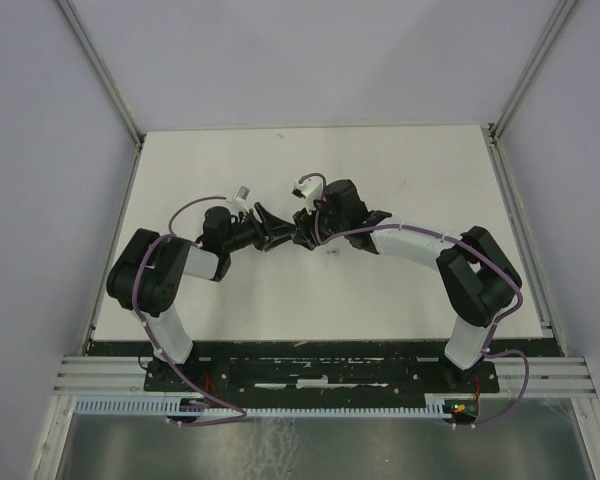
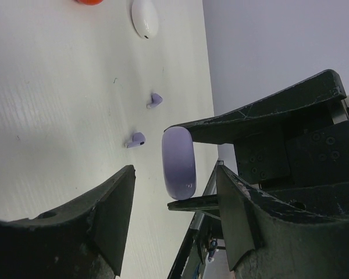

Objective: Insert the wireless bluetooth earbuds into the charging case
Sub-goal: Pick up the charging case at the center of the board.

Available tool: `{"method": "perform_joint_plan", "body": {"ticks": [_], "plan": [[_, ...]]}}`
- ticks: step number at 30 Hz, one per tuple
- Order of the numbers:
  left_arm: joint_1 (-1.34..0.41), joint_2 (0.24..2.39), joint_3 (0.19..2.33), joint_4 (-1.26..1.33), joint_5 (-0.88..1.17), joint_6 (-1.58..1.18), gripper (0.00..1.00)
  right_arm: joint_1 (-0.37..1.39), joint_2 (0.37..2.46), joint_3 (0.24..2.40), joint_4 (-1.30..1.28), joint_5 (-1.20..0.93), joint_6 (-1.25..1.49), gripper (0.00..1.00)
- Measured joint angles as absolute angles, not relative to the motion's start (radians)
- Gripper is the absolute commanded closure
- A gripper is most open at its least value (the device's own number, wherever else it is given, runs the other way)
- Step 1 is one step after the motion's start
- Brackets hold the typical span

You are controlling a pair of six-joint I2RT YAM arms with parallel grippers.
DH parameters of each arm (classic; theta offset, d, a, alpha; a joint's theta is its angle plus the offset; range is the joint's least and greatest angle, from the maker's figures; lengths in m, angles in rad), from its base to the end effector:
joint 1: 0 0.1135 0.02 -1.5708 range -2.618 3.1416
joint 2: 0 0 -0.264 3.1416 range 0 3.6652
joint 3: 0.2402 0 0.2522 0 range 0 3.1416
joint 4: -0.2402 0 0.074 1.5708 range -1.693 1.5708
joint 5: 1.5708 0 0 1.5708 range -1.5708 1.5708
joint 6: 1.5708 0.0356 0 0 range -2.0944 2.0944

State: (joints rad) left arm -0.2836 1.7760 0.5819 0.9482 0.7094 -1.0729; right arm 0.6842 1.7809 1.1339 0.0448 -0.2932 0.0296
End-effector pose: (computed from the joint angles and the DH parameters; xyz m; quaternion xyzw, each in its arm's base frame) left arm 0.2985 -0.1112 0.1417 -0.0871 0.7647 -0.5751 0.2773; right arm 0.3002 0.2581 0.2107 -0.3459 0.8072 0.2820 0.3864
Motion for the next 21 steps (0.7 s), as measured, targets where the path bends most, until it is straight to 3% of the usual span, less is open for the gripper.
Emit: {"method": "perform_joint_plan", "body": {"ticks": [7,21], "plan": [[-0.284,1.776,0.582,0.965,0.708,-1.087,0.39,0.683,1.781,1.132,0.045,-0.304,0.030,0.79],[-0.283,1.797,0.582,1.013,0.707,-1.114,0.58,0.682,1.781,1.131,0.045,-0.311,0.032,0.79]]}}
